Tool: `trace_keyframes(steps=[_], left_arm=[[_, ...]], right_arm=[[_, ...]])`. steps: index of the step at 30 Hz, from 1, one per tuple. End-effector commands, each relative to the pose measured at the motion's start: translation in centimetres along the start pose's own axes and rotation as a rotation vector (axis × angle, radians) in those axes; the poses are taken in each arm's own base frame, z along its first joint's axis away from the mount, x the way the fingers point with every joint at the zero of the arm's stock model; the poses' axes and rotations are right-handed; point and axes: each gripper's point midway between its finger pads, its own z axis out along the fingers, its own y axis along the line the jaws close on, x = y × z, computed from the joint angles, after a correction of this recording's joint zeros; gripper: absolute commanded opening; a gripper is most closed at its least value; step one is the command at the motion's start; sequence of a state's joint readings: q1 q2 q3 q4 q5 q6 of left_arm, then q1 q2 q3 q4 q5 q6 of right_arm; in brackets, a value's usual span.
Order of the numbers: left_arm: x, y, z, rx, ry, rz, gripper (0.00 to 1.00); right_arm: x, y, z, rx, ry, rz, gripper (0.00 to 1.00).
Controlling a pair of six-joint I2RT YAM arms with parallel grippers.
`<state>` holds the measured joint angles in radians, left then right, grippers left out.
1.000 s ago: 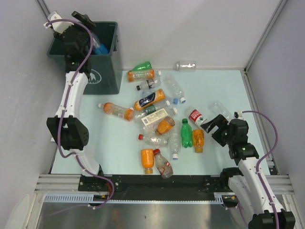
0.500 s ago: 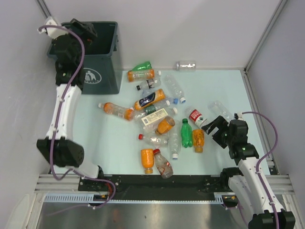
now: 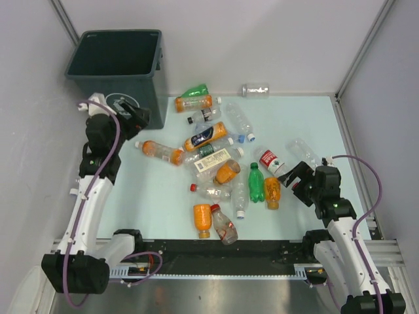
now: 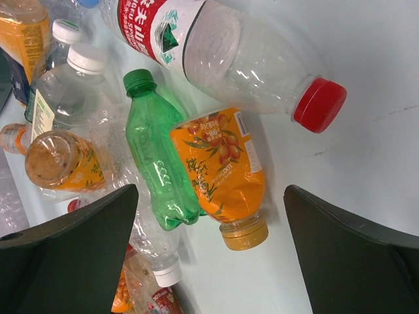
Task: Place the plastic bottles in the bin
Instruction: Pick up the plastic bottle from the corner of the board.
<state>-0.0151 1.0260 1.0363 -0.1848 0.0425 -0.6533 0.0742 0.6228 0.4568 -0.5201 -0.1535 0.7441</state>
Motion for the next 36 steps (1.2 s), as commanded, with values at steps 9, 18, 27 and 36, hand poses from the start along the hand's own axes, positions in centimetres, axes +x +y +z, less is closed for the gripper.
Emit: trace_keyframes(steps=[9,18,27,36], left_arm=[[14.3,1.2,-5.4,0.037,0.303,-0.04,0.96],[22.7,0.9,-8.4,0.093,0.53,0.149,1.0],[29.5,1.9,-13.1,0.152,0.736,0.256,1.0],[33.0,3.2,-16.1,0.2,0.806,0.197,1.0]], right_arm=[[-0.7,0.3,-0.9,0.016,-0.021,-0.029,1.0],[-0.7,0.5,-1.1,0.007,-0.033,-0.037,1.0],[-0.5,0.1,-1.0,0.026,-0.024,-0.033,1.0],[-0.3,0.2,-1.2,0.021,-0.018,-0.033,1.0]])
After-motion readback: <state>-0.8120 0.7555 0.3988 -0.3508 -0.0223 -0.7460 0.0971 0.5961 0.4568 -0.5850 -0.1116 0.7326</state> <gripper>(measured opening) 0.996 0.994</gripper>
